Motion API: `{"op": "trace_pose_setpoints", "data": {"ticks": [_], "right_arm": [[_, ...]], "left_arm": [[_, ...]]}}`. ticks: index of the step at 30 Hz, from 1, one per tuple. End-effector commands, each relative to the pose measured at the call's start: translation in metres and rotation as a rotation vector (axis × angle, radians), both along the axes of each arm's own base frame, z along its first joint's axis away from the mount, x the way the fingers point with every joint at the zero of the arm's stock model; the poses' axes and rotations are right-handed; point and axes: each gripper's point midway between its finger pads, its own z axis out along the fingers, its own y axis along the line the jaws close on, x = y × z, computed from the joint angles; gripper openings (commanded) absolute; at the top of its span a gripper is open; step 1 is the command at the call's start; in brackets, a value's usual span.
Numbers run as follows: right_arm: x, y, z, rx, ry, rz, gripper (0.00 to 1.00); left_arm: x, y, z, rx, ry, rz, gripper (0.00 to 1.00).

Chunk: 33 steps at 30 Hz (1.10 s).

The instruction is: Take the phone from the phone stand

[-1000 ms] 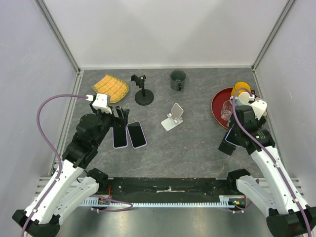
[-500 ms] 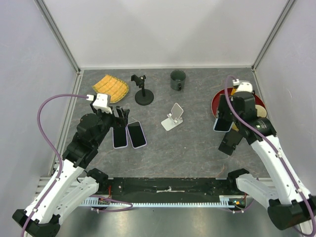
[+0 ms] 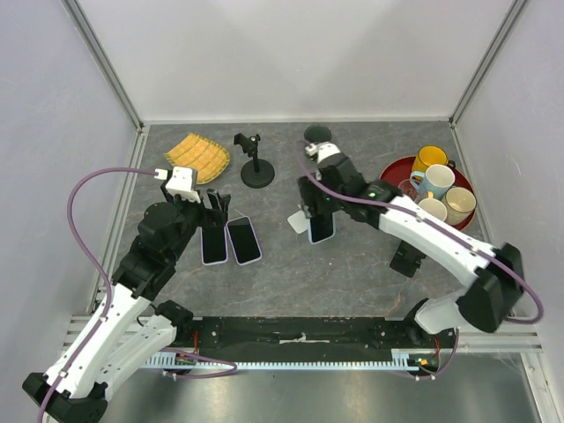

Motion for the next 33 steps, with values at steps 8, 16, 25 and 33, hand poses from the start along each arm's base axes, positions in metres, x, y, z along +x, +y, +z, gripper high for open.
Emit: {"op": "trace_pose_setpoints", "data": {"ticks": [8,16,25,33], "right_arm": [[0.000,0.135,-0.045,0.144,0.137,0.213,0.17],[0.013,0.165,-0.104,0.116,0.225,0.197,0.17],[0.032,0.175,-0.157,0.106,0.247,0.091,0.21],[0.050,0.164,-0.168,0.111,0.154,-0.065,0.42]], "left_arm": [[0.000,0.017,0.015,-0.035,-0.064,0.087,0.84],[-0.001,0.018,0.016,-0.036,-0.069,0.092,0.84],[0.000,0.017,0.016,-0.033,-0.066,0.086,0.84],[0.001,0.016,0.013,-0.026,-0.059,0.084,0.84]]}}
